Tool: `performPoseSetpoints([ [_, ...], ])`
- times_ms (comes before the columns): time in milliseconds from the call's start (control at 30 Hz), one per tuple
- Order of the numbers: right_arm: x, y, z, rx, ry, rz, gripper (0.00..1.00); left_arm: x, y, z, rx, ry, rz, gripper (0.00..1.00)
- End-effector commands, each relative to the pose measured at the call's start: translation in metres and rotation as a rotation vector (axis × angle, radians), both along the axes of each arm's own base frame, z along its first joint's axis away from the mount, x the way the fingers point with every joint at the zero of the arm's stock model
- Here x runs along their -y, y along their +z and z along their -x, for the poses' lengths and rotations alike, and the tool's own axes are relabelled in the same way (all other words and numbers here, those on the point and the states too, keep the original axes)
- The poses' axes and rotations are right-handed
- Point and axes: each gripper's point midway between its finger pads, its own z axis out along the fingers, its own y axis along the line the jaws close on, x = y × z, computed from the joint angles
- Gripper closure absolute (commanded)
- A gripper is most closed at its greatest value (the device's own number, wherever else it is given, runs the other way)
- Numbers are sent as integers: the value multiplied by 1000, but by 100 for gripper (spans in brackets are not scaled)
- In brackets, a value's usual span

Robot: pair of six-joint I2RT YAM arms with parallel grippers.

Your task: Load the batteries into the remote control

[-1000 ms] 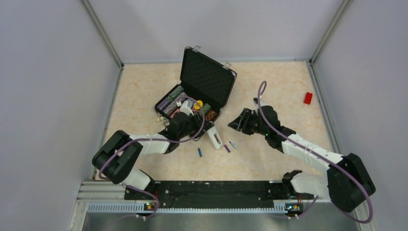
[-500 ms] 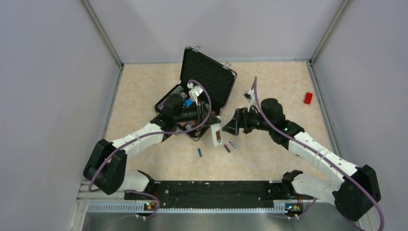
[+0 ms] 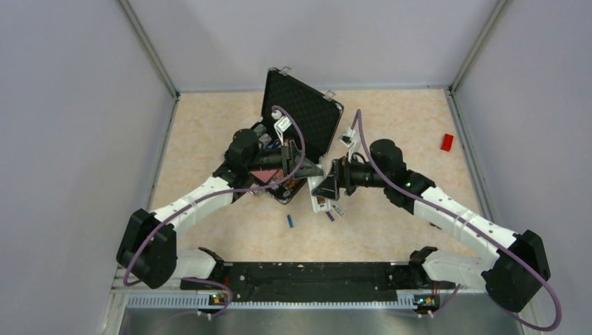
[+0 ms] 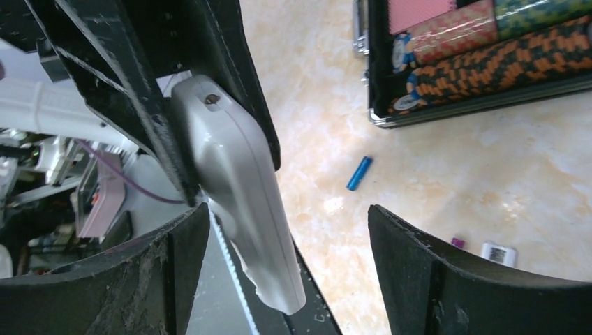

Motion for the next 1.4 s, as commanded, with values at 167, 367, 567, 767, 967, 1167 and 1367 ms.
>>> performPoseSetpoints([
  [167,-22,54,32,9,224,-200,48,-13,80,21,114,-120,197,100],
  [367,-28,73,31,2,222,-278,99,-19,94,20,99,-77,227,71],
  [567,-32,83,25,3,209,-306,100,-24,97,21,85,-8,266,40],
  [767,-39,87,24,-6,238,-335,100,-23,89,19,59,13,269,34],
  [967,-40,87,24,-16,245,-350,100,-18,83,15,52,10,256,35],
  [1167,-42,85,22,-30,236,-356,100,-14,74,15,50,3,237,45],
  [1367,-42,80,18,-50,219,-355,100,-13,67,12,42,13,221,79],
])
